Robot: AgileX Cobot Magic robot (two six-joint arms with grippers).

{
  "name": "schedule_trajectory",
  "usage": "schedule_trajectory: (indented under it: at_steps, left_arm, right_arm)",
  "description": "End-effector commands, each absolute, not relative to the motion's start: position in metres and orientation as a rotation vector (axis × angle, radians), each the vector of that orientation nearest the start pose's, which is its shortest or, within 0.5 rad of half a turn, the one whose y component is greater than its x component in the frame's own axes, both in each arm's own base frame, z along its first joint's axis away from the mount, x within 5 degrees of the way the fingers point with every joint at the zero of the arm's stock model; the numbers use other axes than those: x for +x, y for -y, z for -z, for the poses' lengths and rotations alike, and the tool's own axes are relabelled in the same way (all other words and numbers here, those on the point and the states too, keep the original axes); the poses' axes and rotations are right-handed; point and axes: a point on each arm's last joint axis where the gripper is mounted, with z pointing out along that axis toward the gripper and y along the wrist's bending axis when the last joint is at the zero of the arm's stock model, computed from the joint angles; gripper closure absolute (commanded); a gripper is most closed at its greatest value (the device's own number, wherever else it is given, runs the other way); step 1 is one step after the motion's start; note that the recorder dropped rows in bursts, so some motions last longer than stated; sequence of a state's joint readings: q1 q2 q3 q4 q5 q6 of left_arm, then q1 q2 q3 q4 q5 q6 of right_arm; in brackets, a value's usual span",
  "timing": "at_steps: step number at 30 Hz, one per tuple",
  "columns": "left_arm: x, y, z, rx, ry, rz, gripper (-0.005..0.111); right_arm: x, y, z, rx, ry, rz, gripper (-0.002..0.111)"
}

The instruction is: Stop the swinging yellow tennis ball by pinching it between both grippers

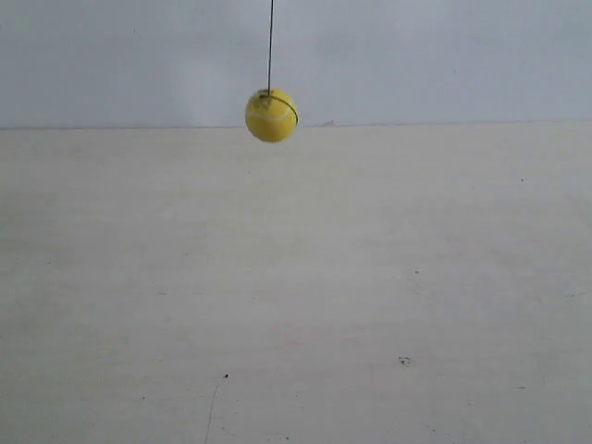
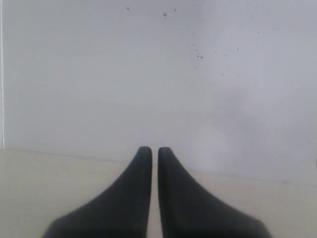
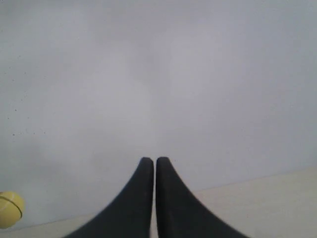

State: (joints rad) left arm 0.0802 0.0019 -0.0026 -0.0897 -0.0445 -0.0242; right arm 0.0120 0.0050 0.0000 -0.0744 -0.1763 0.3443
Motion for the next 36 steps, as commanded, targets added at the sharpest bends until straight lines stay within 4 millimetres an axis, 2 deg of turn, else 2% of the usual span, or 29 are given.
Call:
schedule_trajectory:
  at_steps: [1, 12, 20, 22, 25, 26, 27, 28, 29, 31, 36]
  left_arm:
    - [0.054, -0.006, -0.224, -0.16, -1.349, 0.035, 0.102]
    - [0.054, -0.006, -0.226, -0.184, -1.33, 0.066, 0.102]
    - [0.051, -0.004, -0.239, -0.134, -1.191, 0.061, 0.102]
    - [0.055, 0.003, -0.242, -0.037, -1.185, 0.059, 0.102]
    - [0.068, 0.01, -0.263, 0.058, -1.186, 0.09, 0.102]
    - [0.079, 0.009, -0.273, 0.054, -1.221, 0.093, 0.102]
    - [0.083, 0.008, -0.276, 0.052, -1.237, 0.095, 0.102]
    - [0.097, 0.008, -0.283, 0.06, -1.287, 0.093, 0.102]
    - [0.105, 0.007, -0.283, 0.061, -1.32, 0.094, 0.102]
    - [0.135, 0.009, -0.284, 0.117, -1.429, 0.101, 0.102]
    - [0.171, 0.021, -0.272, 0.307, -1.561, 0.195, 0.102]
  right_arm:
    - [0.054, -0.002, -0.227, 0.162, -1.328, -0.245, 0.108]
    - [0.053, -0.002, -0.232, 0.128, -1.272, -0.229, 0.108]
    - [0.049, -0.007, -0.245, 0.02, -1.131, -0.191, 0.108]
    - [0.057, -0.008, -0.245, 0.013, -1.16, -0.198, 0.108]
    - [0.083, -0.009, -0.272, 0.019, -1.248, -0.201, 0.108]
    - [0.096, -0.009, -0.283, 0.018, -1.285, -0.199, 0.108]
    - [0.105, -0.01, -0.287, 0.01, -1.311, -0.196, 0.108]
    - [0.12, -0.012, -0.292, -0.028, -1.361, -0.193, 0.108]
    - [0.129, -0.015, -0.293, -0.059, -1.39, -0.195, 0.108]
    - [0.157, -0.025, -0.289, -0.186, -1.482, -0.234, 0.108]
    - [0.184, -0.034, -0.269, -0.318, -1.597, -0.276, 0.108]
